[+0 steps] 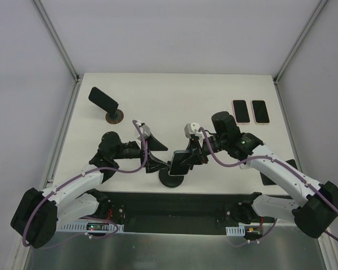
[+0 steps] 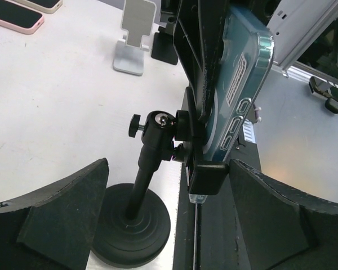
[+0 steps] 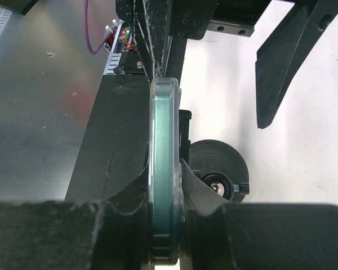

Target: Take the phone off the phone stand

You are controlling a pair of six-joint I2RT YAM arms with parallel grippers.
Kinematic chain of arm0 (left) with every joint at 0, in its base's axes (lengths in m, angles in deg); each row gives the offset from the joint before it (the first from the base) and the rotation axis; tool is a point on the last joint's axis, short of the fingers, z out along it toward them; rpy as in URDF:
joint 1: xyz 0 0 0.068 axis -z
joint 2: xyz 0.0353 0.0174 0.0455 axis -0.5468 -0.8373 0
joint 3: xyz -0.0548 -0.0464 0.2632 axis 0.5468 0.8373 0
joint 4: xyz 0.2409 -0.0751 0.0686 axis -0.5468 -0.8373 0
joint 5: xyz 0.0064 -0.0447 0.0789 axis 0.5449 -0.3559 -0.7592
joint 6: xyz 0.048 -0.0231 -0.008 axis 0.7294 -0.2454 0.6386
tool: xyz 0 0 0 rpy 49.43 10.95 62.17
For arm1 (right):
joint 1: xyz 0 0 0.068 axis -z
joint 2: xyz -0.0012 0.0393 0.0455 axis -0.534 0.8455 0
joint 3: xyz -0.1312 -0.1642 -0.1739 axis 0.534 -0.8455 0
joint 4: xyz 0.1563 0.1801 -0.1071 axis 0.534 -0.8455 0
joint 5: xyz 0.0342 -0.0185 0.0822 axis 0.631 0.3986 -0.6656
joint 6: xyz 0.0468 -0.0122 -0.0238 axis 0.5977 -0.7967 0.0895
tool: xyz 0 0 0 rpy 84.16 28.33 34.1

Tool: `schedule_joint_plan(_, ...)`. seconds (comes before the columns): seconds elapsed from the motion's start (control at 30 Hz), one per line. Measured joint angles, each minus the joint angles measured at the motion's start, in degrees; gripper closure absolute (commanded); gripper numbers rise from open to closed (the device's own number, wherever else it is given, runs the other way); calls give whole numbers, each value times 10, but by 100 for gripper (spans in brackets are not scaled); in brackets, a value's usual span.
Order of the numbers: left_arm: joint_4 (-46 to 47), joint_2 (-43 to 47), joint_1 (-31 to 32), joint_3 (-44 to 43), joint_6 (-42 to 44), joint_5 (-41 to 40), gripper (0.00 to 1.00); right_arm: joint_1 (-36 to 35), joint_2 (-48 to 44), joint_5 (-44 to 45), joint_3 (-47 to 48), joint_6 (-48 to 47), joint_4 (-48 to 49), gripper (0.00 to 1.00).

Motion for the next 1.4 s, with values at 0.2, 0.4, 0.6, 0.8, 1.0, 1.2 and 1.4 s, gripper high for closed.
schedule_joint_plan(0.2,-53,8,32,0,43,-35,14,-8,-10,14,-7,6,6,99)
schedule_joint_plan(0.4,-76,16,36,0,68,-38,39,-12,-10,21,-7,9,9,99)
schedule_joint_plan(0.6,-85,11,48,-2,76,-3,100,-12,-10,30,-7,0,9,99)
schedule_joint_plan(0.8,-82,11,50,-3,86,35,100,-14,-11,23,3,-49,-31,99)
schedule_joint_plan(1.0,-65,5,50,-7,85,68,100,-18,-11,15,28,-108,-87,99)
schedule_joint_plan(1.2,-56,-4,42,-16,85,87,100,-23,-12,2,43,-163,-131,99)
schedule_joint_plan(1.4,-53,-17,38,-30,84,100,100,-23,-12,-12,53,-200,-152,99)
